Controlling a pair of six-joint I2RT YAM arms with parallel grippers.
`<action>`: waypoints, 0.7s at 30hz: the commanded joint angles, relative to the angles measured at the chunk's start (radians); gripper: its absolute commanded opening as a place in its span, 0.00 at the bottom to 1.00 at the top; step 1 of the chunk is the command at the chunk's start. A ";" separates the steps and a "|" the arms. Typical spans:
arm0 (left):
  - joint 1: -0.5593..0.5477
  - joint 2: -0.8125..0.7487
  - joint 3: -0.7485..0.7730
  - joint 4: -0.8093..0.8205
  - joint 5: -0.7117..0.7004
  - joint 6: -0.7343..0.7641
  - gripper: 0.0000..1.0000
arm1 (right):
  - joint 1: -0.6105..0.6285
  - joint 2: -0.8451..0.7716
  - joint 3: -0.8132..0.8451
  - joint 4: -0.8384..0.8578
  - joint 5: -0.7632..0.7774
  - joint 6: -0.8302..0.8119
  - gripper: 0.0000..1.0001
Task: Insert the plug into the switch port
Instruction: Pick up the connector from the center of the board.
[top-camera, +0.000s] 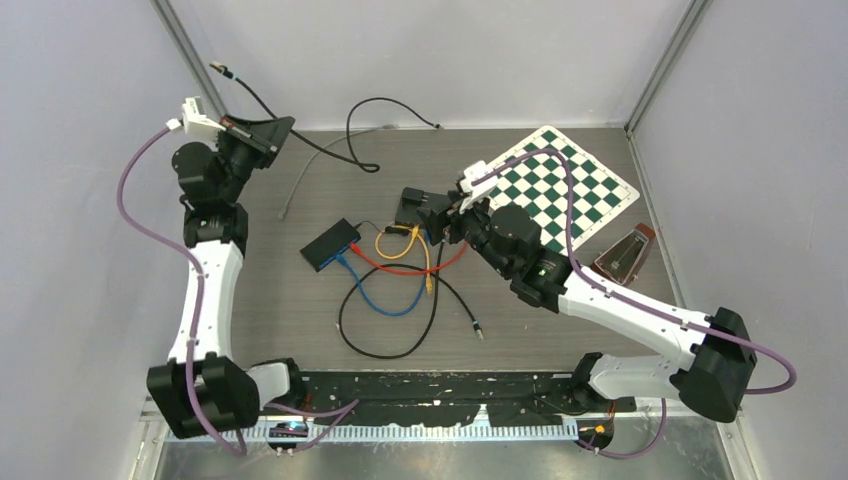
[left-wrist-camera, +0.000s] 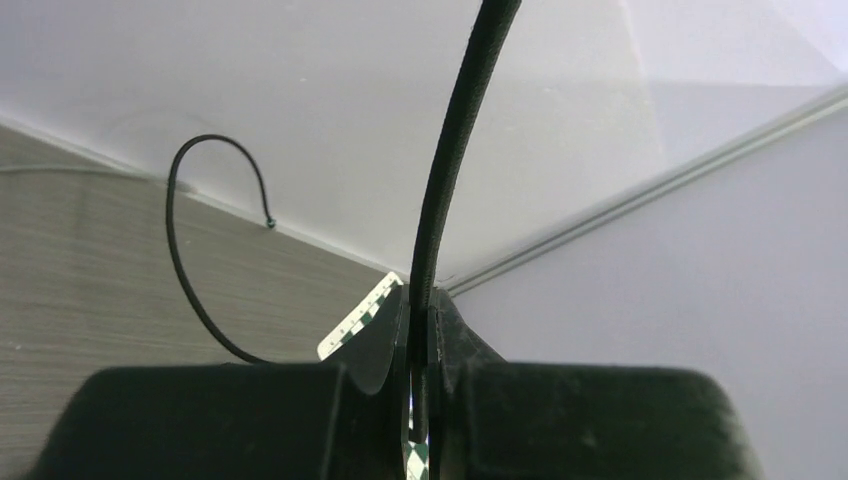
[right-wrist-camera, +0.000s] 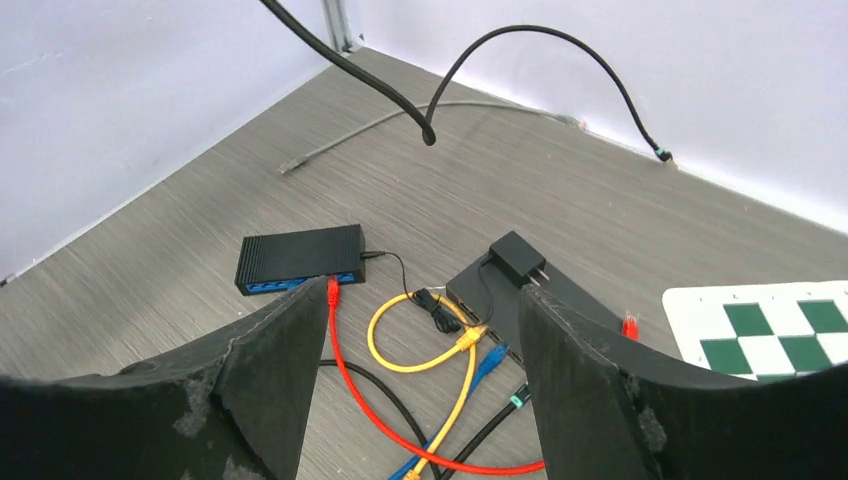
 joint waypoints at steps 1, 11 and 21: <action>-0.012 -0.114 0.056 0.011 0.072 0.001 0.00 | -0.002 -0.048 -0.025 0.089 -0.112 -0.122 0.77; -0.038 -0.286 0.062 -0.020 0.113 -0.070 0.00 | 0.002 0.100 -0.113 0.552 -0.393 -0.267 0.93; -0.040 -0.366 0.015 -0.006 0.149 -0.145 0.00 | 0.123 0.314 0.039 0.652 -0.168 -0.385 0.93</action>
